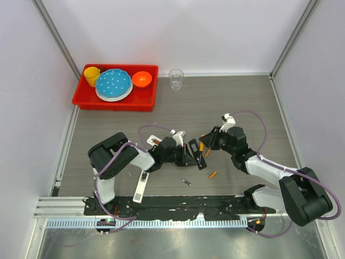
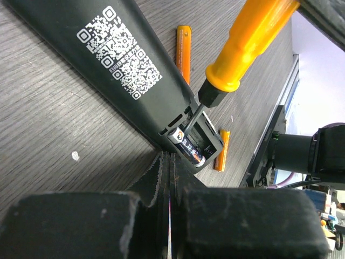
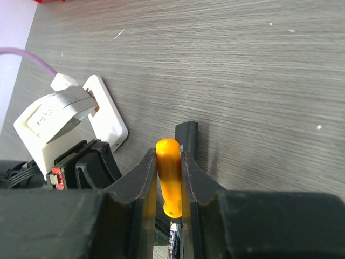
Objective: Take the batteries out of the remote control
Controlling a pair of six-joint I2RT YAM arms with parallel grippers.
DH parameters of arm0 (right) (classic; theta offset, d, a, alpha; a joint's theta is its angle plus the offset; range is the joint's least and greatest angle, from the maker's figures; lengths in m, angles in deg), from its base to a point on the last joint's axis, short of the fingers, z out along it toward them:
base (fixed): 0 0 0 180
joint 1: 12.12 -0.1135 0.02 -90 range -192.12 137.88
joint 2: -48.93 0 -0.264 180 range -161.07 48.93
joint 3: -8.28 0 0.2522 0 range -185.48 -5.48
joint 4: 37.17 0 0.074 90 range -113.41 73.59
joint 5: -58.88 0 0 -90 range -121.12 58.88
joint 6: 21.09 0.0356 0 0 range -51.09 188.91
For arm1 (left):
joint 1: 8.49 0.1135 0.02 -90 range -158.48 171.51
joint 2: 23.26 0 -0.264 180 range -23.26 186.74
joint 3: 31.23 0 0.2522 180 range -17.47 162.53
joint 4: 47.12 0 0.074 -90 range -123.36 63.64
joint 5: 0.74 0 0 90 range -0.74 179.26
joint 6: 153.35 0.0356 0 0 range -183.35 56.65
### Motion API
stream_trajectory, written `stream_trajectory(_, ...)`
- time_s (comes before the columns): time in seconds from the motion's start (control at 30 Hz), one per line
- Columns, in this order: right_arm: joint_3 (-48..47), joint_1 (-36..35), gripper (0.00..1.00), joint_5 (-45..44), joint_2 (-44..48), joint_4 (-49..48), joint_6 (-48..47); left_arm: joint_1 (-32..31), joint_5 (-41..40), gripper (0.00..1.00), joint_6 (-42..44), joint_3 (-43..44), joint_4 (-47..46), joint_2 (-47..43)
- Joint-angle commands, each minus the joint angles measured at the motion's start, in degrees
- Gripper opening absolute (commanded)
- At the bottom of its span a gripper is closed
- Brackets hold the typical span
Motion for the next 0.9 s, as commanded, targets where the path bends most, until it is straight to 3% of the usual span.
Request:
stream_trajectory(0.0, -4.35, -3.89, 0.01, 6.18, -0.13, 1.4, -2.51, 0.77, -4.2, 0.0, 2.19, -0.3, 8.62, 4.32)
stream_trajectory(0.33, -3.57, -6.97, 0.01, -1.3, 2.94, 5.63, -6.12, 0.77, -3.5, 0.0, 2.89, 1.72, 10.99, 1.95)
stream_trajectory(0.7, -5.49, -6.97, 0.01, -3.59, 4.79, 5.9, -2.61, 1.65, -4.29, 0.0, 5.87, 2.07, 13.54, -1.65)
stream_trajectory(0.77, -6.02, -6.97, 0.01, -3.41, 5.23, 5.55, -1.99, 2.0, -4.38, 0.03, 6.93, 2.43, 14.68, -4.11)
stream_trajectory(0.87, -7.17, -6.97, 0.01, -3.06, 6.55, 5.72, -1.12, 2.18, -5.69, 0.16, 9.83, 3.04, 16.79, -9.29)
